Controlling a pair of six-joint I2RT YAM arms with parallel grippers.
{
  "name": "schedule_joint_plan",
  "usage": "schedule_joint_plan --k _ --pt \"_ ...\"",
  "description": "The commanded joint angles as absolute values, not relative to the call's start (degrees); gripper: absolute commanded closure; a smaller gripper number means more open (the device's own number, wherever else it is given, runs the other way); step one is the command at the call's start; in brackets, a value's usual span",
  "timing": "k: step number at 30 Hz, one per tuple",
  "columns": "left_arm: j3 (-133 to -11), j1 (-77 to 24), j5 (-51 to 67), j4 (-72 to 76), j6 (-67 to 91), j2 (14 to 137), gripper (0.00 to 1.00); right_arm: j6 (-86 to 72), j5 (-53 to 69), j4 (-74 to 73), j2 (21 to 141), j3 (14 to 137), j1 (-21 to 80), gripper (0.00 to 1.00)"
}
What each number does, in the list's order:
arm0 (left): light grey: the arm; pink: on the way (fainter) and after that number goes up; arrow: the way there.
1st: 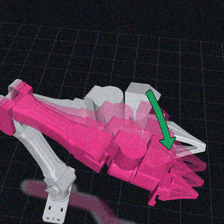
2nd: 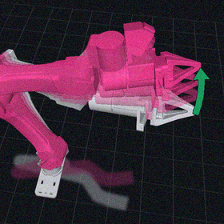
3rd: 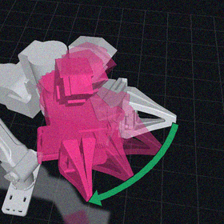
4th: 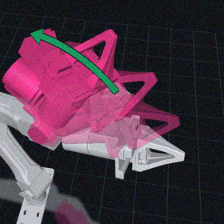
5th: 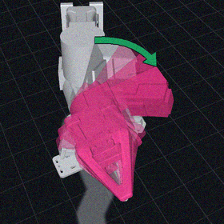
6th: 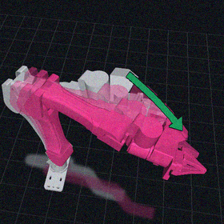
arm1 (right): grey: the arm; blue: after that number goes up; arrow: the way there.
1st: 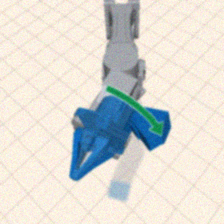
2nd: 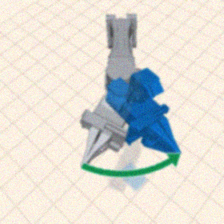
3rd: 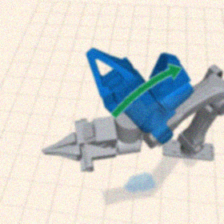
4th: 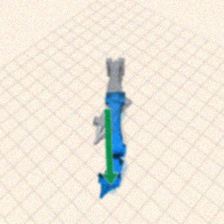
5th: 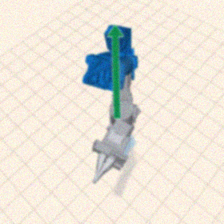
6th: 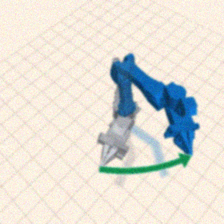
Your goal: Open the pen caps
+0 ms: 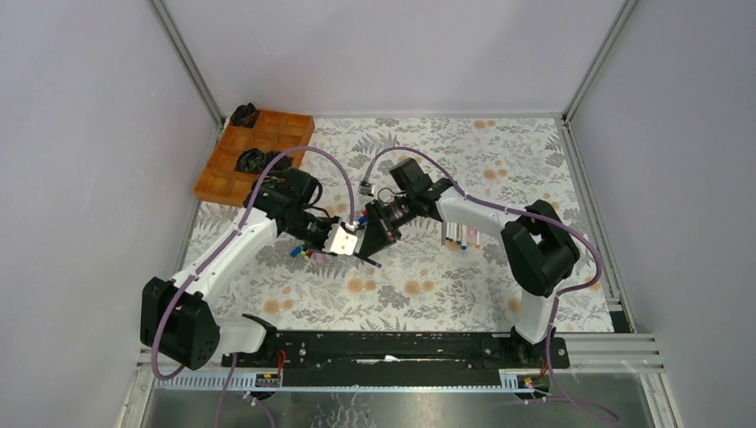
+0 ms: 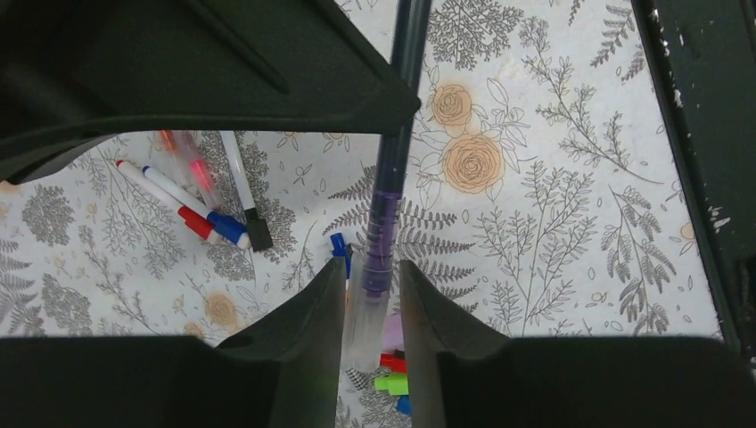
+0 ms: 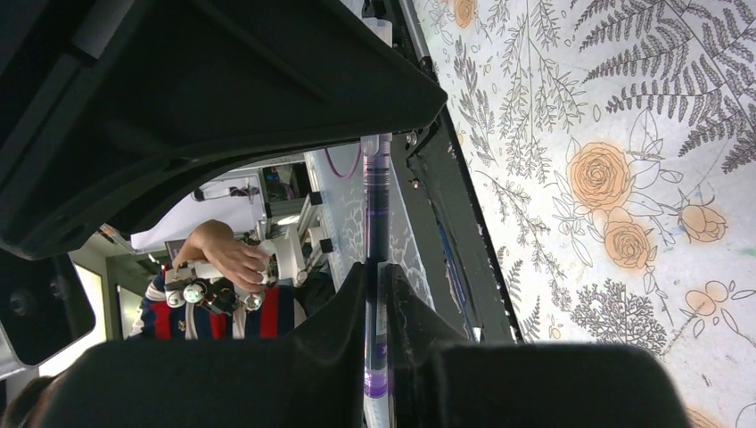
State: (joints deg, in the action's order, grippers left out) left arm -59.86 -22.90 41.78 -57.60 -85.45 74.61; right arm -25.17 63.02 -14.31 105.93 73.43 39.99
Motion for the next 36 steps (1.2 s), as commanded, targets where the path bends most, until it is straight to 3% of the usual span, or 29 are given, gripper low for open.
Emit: schedule_joint_plan --k 1,4,5,10,14,17,22,27,36 --pt "-59.2 -24.2 42.4 -56.3 -83.9 74.4 0.72 -26.6 65.8 -12.6 106.6 75.8 40.5 1.00" --pt "-58.8 -25.3 40.1 -55.8 -83.5 74.4 0.98 -27.1 66.0 -11.7 106.9 75.9 40.7 1.00" --pt "-58.6 -25.7 39.1 -55.7 -83.6 74.3 1.00 -27.1 66.0 -11.5 107.0 76.0 40.9 1.00" --pt "-58.9 -26.5 37.7 -55.7 -82.8 74.0 1.00 -27.2 64.8 -11.8 109.5 78.1 43.2 0.65" --pt "-59.7 -26.8 37.5 -55.8 -82.2 74.0 1.00 -29.0 64.3 -9.9 111.8 79.5 44.1 0.63" --pt "-60.1 -26.8 37.2 -56.0 -82.0 73.7 1.00 -31.1 64.6 -7.6 112.7 79.4 44.1 0.71" --pt "-60.2 -26.8 34.8 -55.9 -82.8 73.8 1.00 -30.8 64.6 -8.1 111.8 78.0 44.0 0.99" --pt "-60.0 -25.9 27.1 -55.0 -84.7 74.9 1.00 -29.1 64.1 -9.1 108.3 72.5 42.6 1.00" --pt "-61.7 -13.8 17.3 -49.7 -89.0 81.9 1.00 -22.8 58.6 -16.1 101.2 65.0 40.6 1.00"
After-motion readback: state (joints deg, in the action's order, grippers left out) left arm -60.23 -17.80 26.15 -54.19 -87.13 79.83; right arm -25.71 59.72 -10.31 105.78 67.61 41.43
